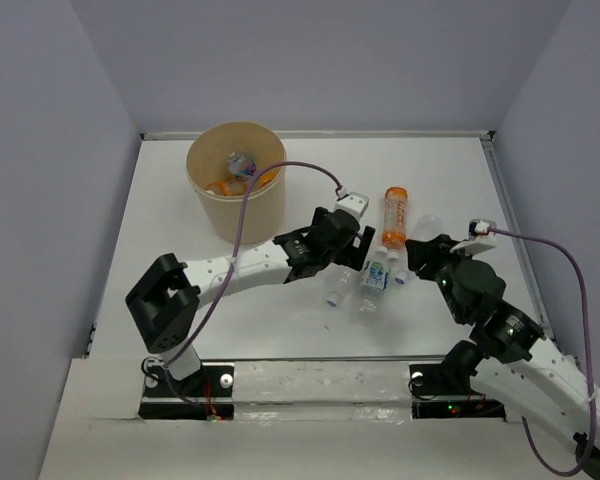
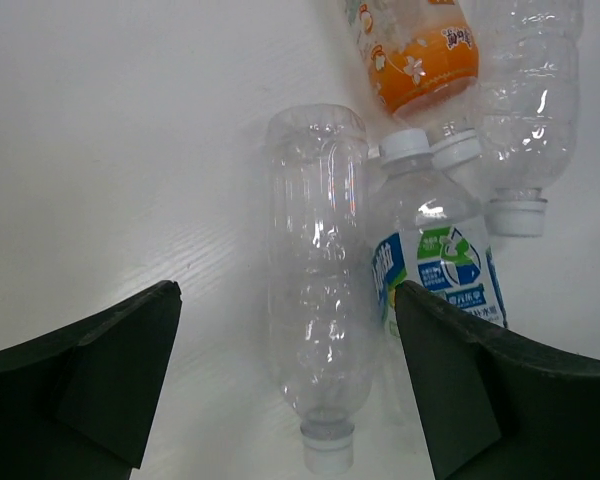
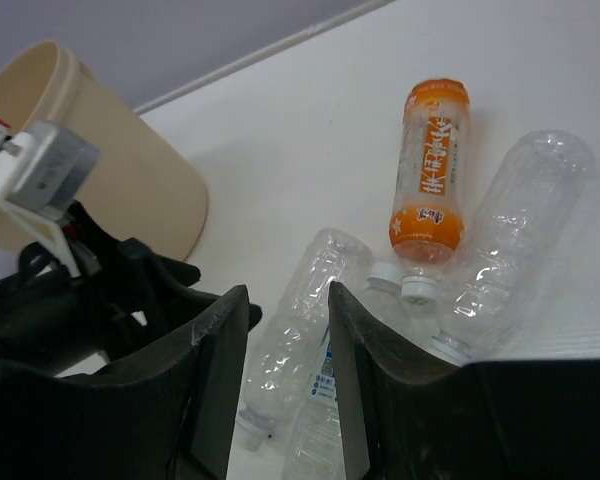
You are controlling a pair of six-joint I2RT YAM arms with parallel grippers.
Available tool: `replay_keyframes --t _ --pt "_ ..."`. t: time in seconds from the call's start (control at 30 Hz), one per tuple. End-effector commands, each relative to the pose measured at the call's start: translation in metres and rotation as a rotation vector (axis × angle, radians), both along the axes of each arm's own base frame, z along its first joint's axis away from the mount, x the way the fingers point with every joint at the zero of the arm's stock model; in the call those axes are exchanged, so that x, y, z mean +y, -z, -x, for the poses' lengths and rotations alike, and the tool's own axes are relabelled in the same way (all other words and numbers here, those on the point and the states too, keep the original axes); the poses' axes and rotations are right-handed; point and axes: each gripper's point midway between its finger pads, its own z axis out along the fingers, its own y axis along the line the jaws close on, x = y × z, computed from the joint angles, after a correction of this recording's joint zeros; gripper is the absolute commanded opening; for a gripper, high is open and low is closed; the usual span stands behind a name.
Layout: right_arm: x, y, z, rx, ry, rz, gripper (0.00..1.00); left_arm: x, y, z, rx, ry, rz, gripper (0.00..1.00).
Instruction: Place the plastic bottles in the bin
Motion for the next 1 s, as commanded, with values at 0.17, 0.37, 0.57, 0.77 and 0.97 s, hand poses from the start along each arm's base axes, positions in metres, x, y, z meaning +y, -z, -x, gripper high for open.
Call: replay_keyframes --t 0.17,0.37,0.57,0.77,0.97 --pt "-0.026 0.014 0.011 0.044 0.086 0.012 0.43 -0.033 0.0 -0.052 -0.073 -0.038 -0.044 0.95" --pt "-0.027 0.018 0.015 0.046 0.076 0.008 0.42 -0.04 0.026 -0.064 -0.037 -0.023 -0.07 0.89" --pt "-0.021 0.023 0.012 0.072 0.063 0.016 0.42 -0.049 0.053 -0.061 0.013 0.024 -0.082 0.86" --pt "-0.016 0.028 0.01 0.084 0.049 0.035 0.44 -0.054 0.065 -0.06 0.031 0.05 -0.063 0.85" --pt "-0.009 0.034 0.009 0.101 0.021 0.035 0.49 -0.035 0.081 -0.069 0.061 0.008 -0.088 0.76"
